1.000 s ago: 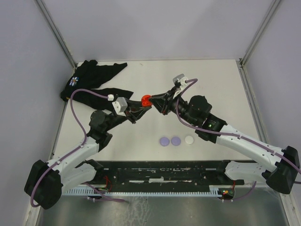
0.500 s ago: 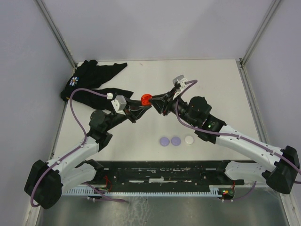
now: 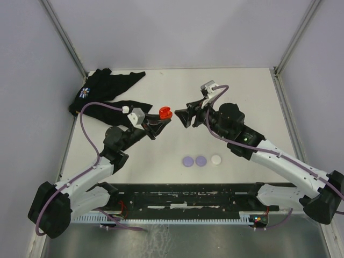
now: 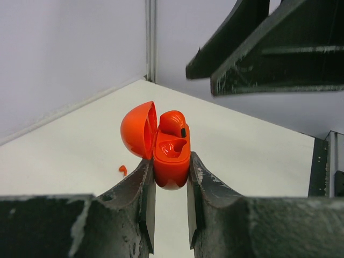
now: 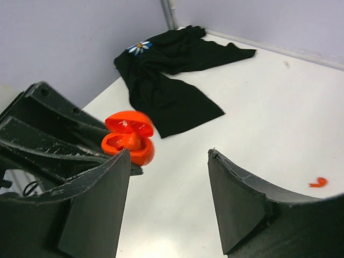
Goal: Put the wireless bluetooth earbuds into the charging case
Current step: Place the earbud in the charging case.
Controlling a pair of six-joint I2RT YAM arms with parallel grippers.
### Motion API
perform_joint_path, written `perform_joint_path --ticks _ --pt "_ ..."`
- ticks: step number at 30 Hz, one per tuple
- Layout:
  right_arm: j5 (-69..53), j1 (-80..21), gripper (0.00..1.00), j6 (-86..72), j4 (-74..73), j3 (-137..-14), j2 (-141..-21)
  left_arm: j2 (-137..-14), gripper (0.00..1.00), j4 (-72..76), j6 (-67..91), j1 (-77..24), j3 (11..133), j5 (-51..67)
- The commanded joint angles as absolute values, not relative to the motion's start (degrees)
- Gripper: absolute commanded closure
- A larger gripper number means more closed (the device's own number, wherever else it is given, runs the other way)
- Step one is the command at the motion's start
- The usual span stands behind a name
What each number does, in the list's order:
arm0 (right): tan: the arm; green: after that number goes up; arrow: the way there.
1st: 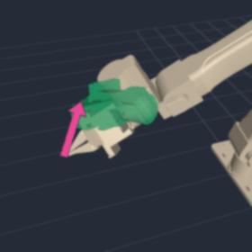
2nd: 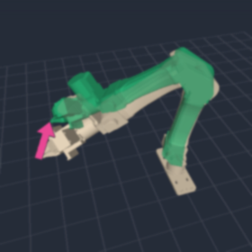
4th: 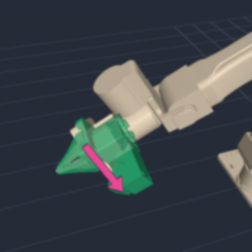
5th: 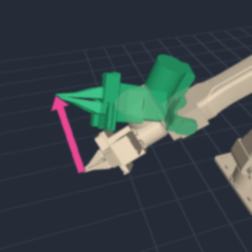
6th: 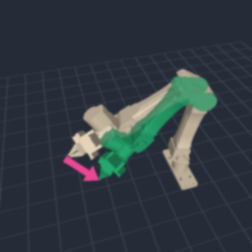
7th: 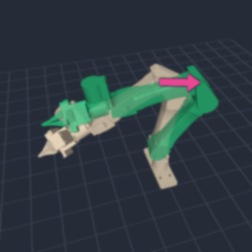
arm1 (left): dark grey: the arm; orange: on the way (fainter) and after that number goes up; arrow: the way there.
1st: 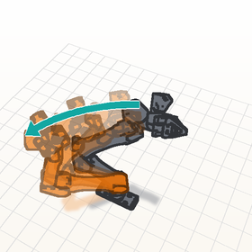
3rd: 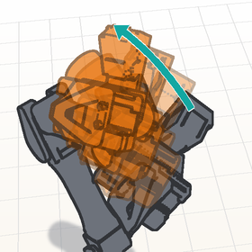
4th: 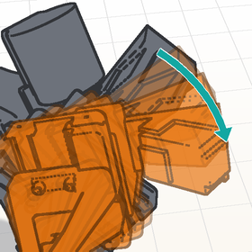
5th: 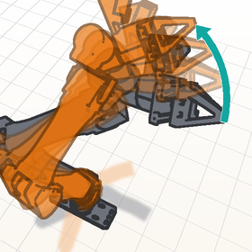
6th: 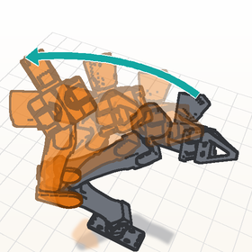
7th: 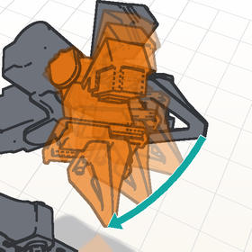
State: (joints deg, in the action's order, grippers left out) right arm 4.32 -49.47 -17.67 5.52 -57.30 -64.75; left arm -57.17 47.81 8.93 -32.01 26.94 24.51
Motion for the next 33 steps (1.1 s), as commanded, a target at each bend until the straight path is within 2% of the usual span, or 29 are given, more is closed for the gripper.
perform_joint_path --ticks 1,8,12,21,33 --pt "3.18 -44.85 0.32 -16.28 -0.42 -62.76 -65.21 -57.22 0.97 46.55 10.94 -32.0 25.51 19.49" --pt "-9.28 -42.55 0.39 -17.05 -5.97 -69.32 -69.64 -57.04 0.97 45.13 8.32 -31.9 24.61 20.63" --pt "-12.5 -42.54 0.43 -20.26 -13.8 -75.97 -73.49 -56.96 0.97 43.22 3.55 -31.9 25.25 22.27" --pt "-14.27 -42.91 0.53 -29.43 -29.22 -85.36 -80.34 -55.5 0.97 40.97 -7.85 -32.04 25.9 26.05" --pt "-13.9 -45.34 0.57 -30.93 -32.54 -87.8 -84.95 -55.85 0.97 39.99 -12.75 -32.96 27.44 27.05"
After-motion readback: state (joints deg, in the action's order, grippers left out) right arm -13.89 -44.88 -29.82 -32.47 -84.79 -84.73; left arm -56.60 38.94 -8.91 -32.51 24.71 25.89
